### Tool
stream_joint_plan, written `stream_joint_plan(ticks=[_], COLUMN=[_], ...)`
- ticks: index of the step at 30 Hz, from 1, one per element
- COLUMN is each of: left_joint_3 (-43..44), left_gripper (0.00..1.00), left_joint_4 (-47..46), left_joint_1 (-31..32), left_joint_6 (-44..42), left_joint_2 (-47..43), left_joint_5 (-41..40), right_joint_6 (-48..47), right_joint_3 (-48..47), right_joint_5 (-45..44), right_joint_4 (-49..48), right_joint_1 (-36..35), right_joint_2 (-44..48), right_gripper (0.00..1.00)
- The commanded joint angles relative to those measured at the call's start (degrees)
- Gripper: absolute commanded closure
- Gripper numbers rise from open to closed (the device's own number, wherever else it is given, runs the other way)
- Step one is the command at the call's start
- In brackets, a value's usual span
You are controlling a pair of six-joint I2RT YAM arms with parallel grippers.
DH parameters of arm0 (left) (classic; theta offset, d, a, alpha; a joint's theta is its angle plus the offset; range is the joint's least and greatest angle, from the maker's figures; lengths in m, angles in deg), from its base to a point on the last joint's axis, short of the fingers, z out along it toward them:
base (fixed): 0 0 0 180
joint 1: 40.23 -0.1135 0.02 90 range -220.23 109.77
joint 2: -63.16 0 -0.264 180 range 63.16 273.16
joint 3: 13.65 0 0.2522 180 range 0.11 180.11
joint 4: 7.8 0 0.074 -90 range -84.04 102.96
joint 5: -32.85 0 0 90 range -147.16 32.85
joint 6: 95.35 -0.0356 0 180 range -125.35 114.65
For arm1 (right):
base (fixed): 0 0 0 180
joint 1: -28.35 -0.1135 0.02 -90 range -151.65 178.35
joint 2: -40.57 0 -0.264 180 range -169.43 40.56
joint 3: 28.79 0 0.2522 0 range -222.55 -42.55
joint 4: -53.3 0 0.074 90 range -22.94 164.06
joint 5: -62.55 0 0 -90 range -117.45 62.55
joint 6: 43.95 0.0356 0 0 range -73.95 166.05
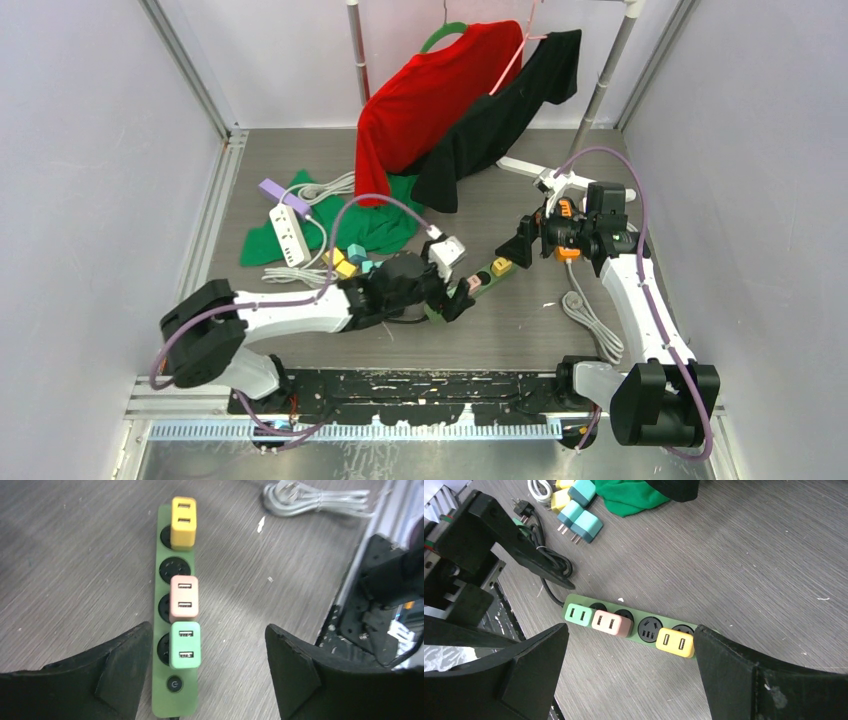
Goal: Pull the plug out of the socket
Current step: Move the socket to the center of the board.
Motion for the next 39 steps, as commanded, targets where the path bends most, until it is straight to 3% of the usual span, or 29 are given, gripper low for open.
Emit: stream_joint_plan(ticks=[1, 7, 14, 17, 19, 24, 30, 33, 36, 39], left_joint_3=[9.7, 15.1, 21.4, 23.3, 24.1, 23.9, 18.7, 15.0, 11.3, 8.4], left_gripper=[0.2, 0.28, 0.49, 0.61, 0.76, 0.97, 1.0, 1.0, 1.0, 1.0], left_joint_4=[15.1, 17.9, 21.8, 23.5, 24.3, 24.7, 23.5, 22.8, 22.2, 22.0], left_joint_1=[0.2, 0.2, 0.2, 0.2, 0.2, 0.2, 0.2, 0.2, 0.2, 0.2], left_joint_6=[-4.0, -5.7, -6.2, -6.6, -7.0, -9.2, -15.5, -19.4, -22.4, -24.7], left_joint_2=[5.7, 10.4, 16.9, 18.8, 19.5, 18.4, 13.6, 10.3, 6.9, 4.0], left_joint_5=[-4.4, -4.3, 0.3, 0.2, -0.2, 0.7, 4.8, 8.2, 10.5, 12.9], right_joint_6=[1.3, 1.9, 2.3, 2.3, 2.2, 1.5, -3.3, -12.9, -36.7, -51.4], right_joint_3=[-0.7, -0.7, -0.7, -0.7, -0.7, -0.6, -0.5, 0.8, 2.0, 2.5], right_joint_5=[-1.7, -3.6, -4.7, -4.8, -4.9, -4.8, -3.0, 1.3, 7.5, 9.2], right_joint_4=[-2.1, -2.7, -2.8, -2.8, -2.8, -2.4, 0.1, 2.8, 15.8, 24.6], right_joint_1=[0.2, 0.2, 0.2, 0.2, 0.2, 0.2, 0.2, 0.2, 0.2, 0.2], right_joint_2=[1.2, 1.0, 0.7, 0.6, 0.6, 0.4, 0.6, 1.1, 1.3, 0.9], right_gripper=[0.0, 0.0, 0.0, 0.0, 0.0, 0.0, 0.0, 0.0, 0.0, 0.0])
